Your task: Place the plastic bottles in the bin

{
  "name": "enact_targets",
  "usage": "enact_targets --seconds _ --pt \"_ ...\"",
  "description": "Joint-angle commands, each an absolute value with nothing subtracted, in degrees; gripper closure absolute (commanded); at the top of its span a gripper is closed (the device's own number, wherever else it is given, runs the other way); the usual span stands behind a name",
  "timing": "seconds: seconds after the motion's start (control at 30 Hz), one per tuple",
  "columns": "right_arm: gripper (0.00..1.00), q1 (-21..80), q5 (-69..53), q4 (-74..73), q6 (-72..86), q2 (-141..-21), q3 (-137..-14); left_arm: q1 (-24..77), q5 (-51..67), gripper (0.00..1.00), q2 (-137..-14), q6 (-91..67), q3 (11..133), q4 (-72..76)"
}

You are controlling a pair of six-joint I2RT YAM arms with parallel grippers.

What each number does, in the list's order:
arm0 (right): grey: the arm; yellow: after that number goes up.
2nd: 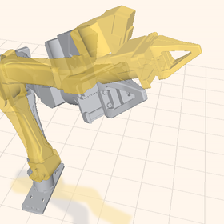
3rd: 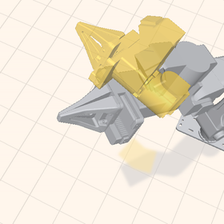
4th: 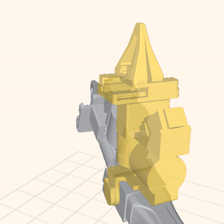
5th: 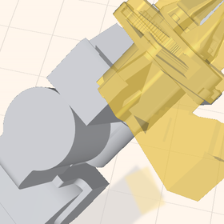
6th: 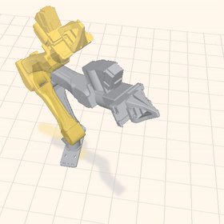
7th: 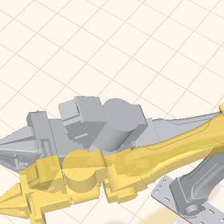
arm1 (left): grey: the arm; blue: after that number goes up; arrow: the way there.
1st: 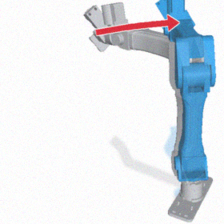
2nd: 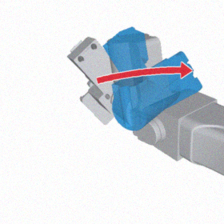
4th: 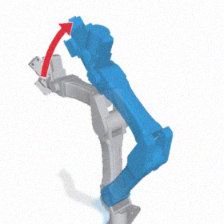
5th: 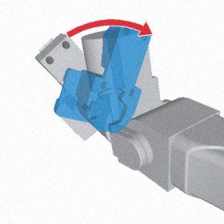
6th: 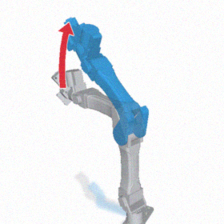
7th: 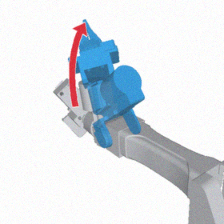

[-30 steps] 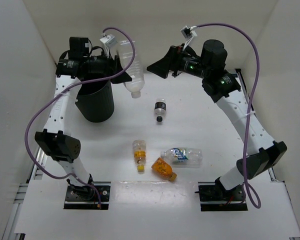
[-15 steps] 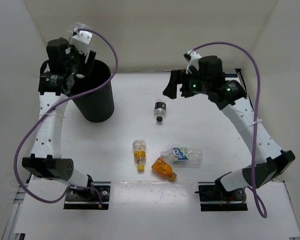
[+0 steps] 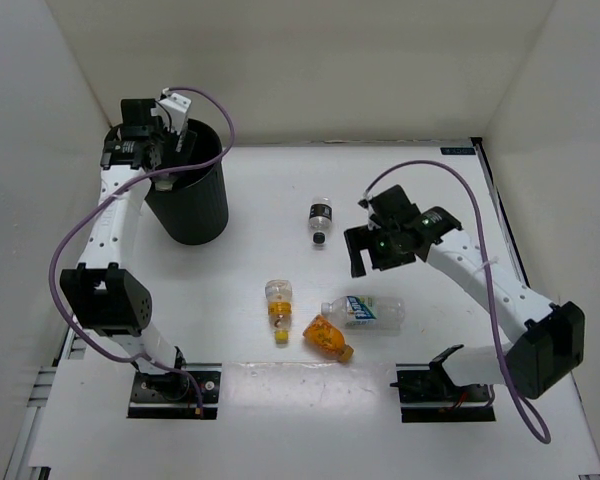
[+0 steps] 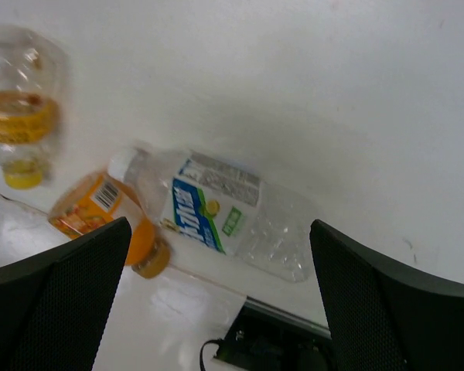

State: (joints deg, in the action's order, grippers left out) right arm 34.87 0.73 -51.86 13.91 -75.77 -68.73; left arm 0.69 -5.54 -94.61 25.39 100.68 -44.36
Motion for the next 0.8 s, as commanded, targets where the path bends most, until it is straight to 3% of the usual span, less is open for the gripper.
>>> enact_targets --seconds 0.0,0.4,0.77 --pt "0.02 36.2 2.2 -54.84 14.5 -74.09 -64.61 0.62 -6.94 0.0 -91.58 23.99 100.46 -42.71" --pt "0.02 51.84 13.18 -58.45 7.84 -79.96 -62.31 0.62 -6.86 0.0 -84.12 20.57 101.6 -43.77" --pt "0.03 56.25 17.22 -57.4 -1.84 -89.89 -64.42 0.62 -4.39 0.0 -81.04 20.04 97.74 -46.05"
